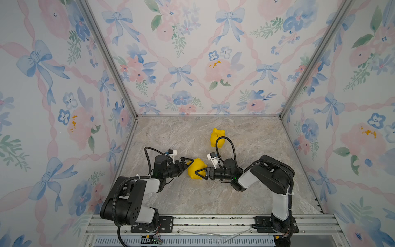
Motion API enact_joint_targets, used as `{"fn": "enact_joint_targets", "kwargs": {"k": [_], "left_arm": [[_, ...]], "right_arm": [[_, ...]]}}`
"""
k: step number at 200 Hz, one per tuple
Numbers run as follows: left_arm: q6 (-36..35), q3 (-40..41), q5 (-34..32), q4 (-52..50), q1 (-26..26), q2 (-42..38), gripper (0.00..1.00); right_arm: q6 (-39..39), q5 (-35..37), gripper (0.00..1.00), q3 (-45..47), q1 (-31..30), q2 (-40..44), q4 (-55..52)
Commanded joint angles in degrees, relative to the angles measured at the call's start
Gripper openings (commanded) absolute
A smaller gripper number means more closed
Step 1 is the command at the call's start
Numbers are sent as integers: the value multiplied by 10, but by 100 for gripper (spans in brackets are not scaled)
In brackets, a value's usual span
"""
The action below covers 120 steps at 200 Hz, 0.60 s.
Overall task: Open piggy banks
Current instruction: Pick up the piggy bank from the center of the board.
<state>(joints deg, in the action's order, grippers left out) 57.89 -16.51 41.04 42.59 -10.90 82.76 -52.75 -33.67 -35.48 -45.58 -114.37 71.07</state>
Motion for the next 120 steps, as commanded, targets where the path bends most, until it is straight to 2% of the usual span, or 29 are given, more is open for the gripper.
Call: {"fn": "enact_joint_targets", "kwargs": {"k": [1,36,78,120], "left_arm": [[-9,-6,12,38,0,16,95],[2,-3,19,85,0,21,94],[4,-5,22,96,1,32,92],[11,-10,25,117,1,58,96]], "right_arm": [[-16,-1,88,7,6,-31,-27],[-19,-2,88,4,6,-34,-24],[-20,-3,88,4,6,-36,-21],[-22,-3,88,7,6,-37,-15]]}}
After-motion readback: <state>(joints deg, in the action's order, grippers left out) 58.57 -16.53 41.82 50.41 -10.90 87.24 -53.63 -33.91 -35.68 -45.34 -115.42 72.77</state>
